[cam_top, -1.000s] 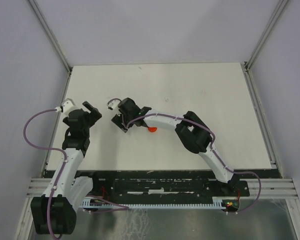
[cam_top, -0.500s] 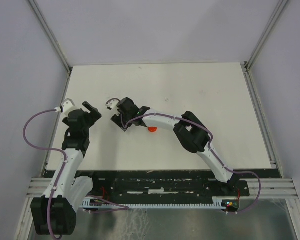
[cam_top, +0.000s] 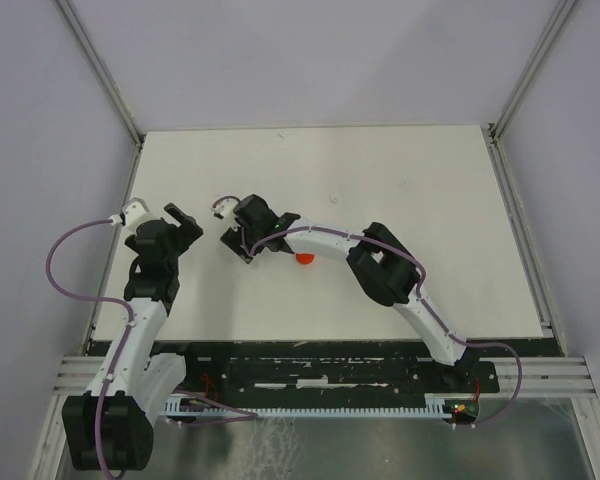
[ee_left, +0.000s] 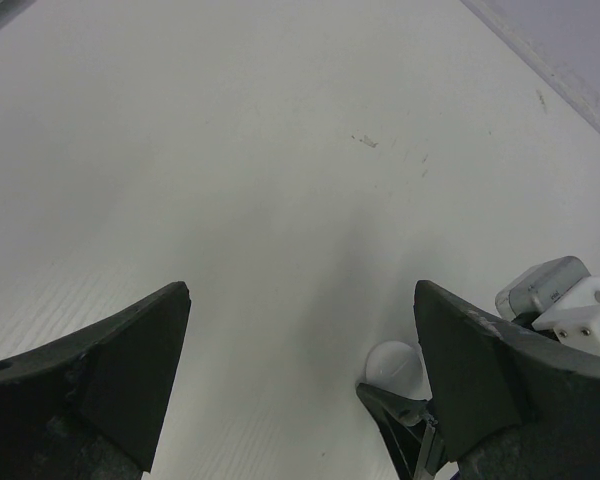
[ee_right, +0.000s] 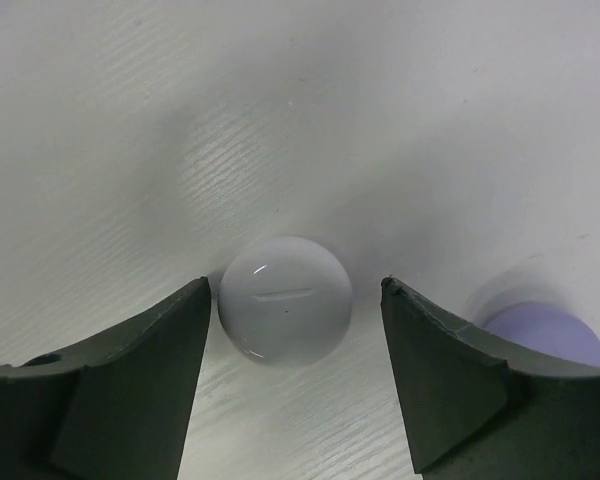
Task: Insert the wireless bluetooth earbuds into the charging case
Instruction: Pick up the charging case at the center of the board.
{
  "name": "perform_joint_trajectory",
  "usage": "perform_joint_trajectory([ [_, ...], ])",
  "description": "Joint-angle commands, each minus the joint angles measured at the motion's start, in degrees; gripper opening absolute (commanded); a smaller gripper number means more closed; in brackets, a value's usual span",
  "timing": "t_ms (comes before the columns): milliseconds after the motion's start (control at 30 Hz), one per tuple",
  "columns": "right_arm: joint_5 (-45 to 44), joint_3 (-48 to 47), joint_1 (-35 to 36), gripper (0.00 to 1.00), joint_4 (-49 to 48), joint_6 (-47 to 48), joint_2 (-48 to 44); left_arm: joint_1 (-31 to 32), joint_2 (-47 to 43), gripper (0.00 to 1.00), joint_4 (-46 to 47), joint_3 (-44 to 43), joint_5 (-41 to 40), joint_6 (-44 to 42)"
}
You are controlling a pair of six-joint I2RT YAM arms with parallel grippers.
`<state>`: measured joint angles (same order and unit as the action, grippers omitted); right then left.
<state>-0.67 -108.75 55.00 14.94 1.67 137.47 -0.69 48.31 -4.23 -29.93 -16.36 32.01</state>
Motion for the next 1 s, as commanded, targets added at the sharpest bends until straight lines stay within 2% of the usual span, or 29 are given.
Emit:
perform_joint_trajectory([
  [0,-1.6,0.7,0.2,0.78,0.4,0.7,-0.3,-0.4,-0.6,0.99,2.1,0.0,0.0,0.3],
  [267,-2.4,2.2,0.2,0.72,0.3,0.9,-1.3,-0.5,-0.5,0.99,2.3,0.1,0.2,0.3],
  [667,-3.4,5.9,0.3,0.73,-0.5,0.4,-3.0,-0.4,-0.5,0.99,2.5,0.1,0.7,0.3],
  [800,-3.6,6.0,0.2,0.64,-0.9,0.6,-2.9,-0.5,-0.4,1.0,2.7,0.3,1.2,0.3],
  [967,-3.5,5.6,0.2,0.41,-0.5,0.7,-2.9,-0.5,-0.5,0.98,3.2,0.3,1.9,0.3],
])
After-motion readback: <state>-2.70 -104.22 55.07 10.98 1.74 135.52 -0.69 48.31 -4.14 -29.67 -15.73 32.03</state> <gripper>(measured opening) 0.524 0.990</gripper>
